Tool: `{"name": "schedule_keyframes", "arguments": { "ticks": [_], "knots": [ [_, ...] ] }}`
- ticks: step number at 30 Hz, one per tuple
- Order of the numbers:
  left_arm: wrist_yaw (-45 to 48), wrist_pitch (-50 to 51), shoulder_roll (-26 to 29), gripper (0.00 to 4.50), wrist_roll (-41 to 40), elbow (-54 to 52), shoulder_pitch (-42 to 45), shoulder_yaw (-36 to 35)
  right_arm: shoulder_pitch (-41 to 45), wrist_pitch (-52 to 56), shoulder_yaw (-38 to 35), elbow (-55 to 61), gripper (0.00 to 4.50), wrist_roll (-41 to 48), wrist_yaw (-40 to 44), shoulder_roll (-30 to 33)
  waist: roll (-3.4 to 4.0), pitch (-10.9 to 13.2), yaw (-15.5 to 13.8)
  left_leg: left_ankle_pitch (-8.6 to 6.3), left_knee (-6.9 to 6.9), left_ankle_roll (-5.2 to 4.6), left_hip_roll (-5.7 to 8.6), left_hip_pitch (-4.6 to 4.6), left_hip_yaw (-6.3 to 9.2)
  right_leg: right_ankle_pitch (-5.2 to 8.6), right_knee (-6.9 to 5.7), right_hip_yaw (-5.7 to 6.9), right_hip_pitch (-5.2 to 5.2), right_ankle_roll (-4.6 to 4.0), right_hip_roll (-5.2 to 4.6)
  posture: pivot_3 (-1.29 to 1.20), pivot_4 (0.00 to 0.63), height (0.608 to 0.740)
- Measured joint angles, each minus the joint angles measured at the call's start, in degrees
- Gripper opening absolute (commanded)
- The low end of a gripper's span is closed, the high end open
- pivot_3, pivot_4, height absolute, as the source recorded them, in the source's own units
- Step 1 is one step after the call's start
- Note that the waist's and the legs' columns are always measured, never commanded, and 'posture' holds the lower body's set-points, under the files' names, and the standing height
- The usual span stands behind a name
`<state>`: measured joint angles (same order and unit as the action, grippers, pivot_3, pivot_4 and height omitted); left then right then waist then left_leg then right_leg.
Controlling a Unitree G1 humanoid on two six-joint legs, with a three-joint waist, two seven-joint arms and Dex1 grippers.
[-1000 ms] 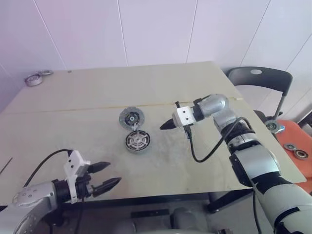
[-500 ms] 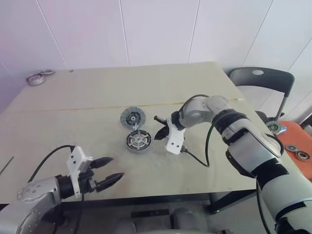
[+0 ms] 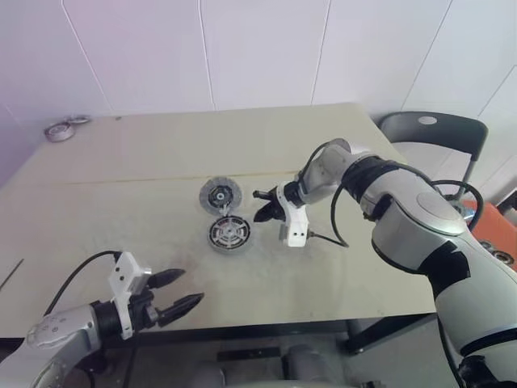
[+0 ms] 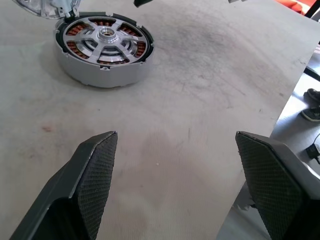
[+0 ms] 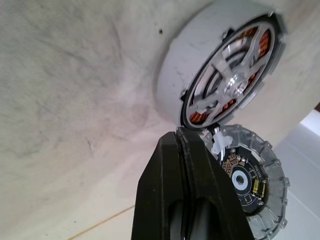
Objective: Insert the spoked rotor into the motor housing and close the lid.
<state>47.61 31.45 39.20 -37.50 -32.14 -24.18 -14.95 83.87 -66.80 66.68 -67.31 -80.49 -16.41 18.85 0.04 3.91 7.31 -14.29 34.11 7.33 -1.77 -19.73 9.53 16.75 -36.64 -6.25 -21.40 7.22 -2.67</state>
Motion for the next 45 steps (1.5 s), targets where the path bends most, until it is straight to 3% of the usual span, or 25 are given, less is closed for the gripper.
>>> {"name": "schedule_keyframes", "arguments": {
  "ticks": [5, 9, 12, 14, 15, 16, 19, 20, 23, 27, 32, 45],
  "knots": [
    [-0.33, -0.77, -0.84, 4.03, 0.56, 0.29, 0.42, 0.17, 1.16, -2.36, 0.57, 0.53, 0.0, 0.11, -4.14, 0.38, -0.05, -0.03, -0.14, 0.0, 0.0, 0.0, 0.0, 0.25, 0.02, 0.2, -0.45, 0.0, 0.04, -0.16, 0.02, 0.0, 0.0, 0.74],
    [-0.35, -0.8, -1.04, 4.03, 0.77, 0.66, 0.46, 0.32, 1.27, -13.11, -6.31, -9.55, 0.0, 10.92, 8.24, -0.98, -0.1, -0.02, -0.02, 0.01, 0.07, -0.02, 0.0, 0.35, 0.03, 0.2, -0.46, 0.01, 0.25, -0.16, 0.02, 0.0, 0.0, 0.74],
    [-0.34, -0.8, -1.08, 4.03, 0.82, 0.8, 1.03, 0.72, 1.36, -18.07, -16.0, -20.32, 0.0, 20.67, 26.18, -3.55, -0.16, -0.02, 0.25, 0.01, 0.08, -0.02, 0.0, 0.48, 0.04, 0.2, -0.46, 0.03, 0.41, -0.15, 0.02, 0.0, 0.0, 0.74],
    [-0.33, -0.8, -1.08, 4.07, 0.83, 1.01, 1.6, 0.8, 1.33, -16.62, -24.19, -24.4, 0.39, 26.48, 40.71, -4.89, -0.15, -0.02, 0.33, 0.01, 0.08, -0.03, -0.01, 0.54, 0.05, 0.19, -0.5, 0.03, 0.44, -0.14, 0.05, 0.0, 0.0, 0.74],
    [-0.34, -0.8, -1.08, 4.07, 0.83, 1.13, 1.78, 0.82, 1.14, -13.64, -30.66, -26.32, 0.57, 31.01, 51.75, -5.76, -0.15, -0.02, 0.37, 0.01, 0.07, -0.03, -0.02, 0.63, 0.06, 0.19, -0.5, 0.05, 0.53, -0.14, 0.07, 0.0, 0.0, 0.74],
    [-0.34, -0.8, -1.08, 4.07, 0.85, 1.26, 2.05, 0.93, 0.37, -7.99, -38.5, -27.03, 0.93, 37.47, 65.43, -6.9, -0.15, -0.02, 0.39, 0.01, 0.06, -0.03, -0.04, 0.77, 0.08, 0.19, -0.49, 0.07, 0.69, -0.13, 0.09, 0.0, 0.0, 0.74],
    [-0.34, -0.8, -1.1, 4.07, 0.87, 1.59, 2.48, 1.34, -2.81, 7.97, -50.89, -23.35, 1.93, 50.25, 90.3, -9.47, -0.12, 0.0, 0.16, 0.0, 0.01, -0.02, -0.03, 1.15, 0.09, 0.25, -0.48, 0.1, 1.05, -0.06, 0.08, 0.0, 0.0, 0.74],
    [-0.34, -0.8, -1.12, 4.07, 0.9, 1.67, 2.46, 1.41, -3.81, 12.77, -52.26, -21.37, 2.25, 52.42, 94.73, -9.7, -0.11, 0.01, 0.01, 0.0, 0.02, -0.01, -0.03, 1.14, 0.09, 0.27, -0.48, 0.1, 1.04, -0.04, 0.07, 0.0, 0.0, 0.74],
    [-0.37, -0.8, -1.18, 4.07, 1.06, 1.78, 2.37, 1.97, -6.07, 27.58, -53.17, -15.64, 2.25, 56.02, 103.45, -9.9, -0.11, 0.01, -0.24, 0.0, 0.06, 0.0, -0.01, 1.07, 0.09, 0.38, -0.46, 0.1, 0.99, 0.1, 0.06, 0.0, 0.0, 0.74],
    [-0.66, -0.8, -1.44, 4.07, 1.08, 1.76, 2.35, 2.33, -7.63, 40.7, -52.01, -9.98, 2.25, 56.93, 107.6, -9.79, -0.1, 0.02, -0.05, 0.0, 0.04, 0.0, -0.02, 0.87, 0.07, 0.38, -0.45, 0.1, 0.76, 0.1, 0.06, 0.0, 0.0, 0.74],
    [-1.83, -0.76, -2.17, 4.07, 1.08, 1.68, 2.13, 2.54, -10.93, 43.04, -49.29, -4.12, 2.25, 56.97, 107.2, -9.58, -0.12, 0.0, -0.02, 0.0, 0.05, 0.0, -0.02, 0.24, 0.07, 0.24, -0.44, 0.1, 0.18, -0.03, 0.06, 0.0, 0.0, 0.74],
    [-3.9, -0.25, -2.65, 4.07, 0.62, 0.02, 1.55, 2.64, -16.19, 16.78, -45.58, 4.03, 2.25, 61.36, 101.42, -7.42, -0.14, -0.01, -0.05, 0.0, 0.05, 0.0, -0.02, 0.29, 0.05, 0.3, -0.42, 0.1, 0.24, 0.0, 0.05, 0.0, 0.0, 0.74]
  ]
}}
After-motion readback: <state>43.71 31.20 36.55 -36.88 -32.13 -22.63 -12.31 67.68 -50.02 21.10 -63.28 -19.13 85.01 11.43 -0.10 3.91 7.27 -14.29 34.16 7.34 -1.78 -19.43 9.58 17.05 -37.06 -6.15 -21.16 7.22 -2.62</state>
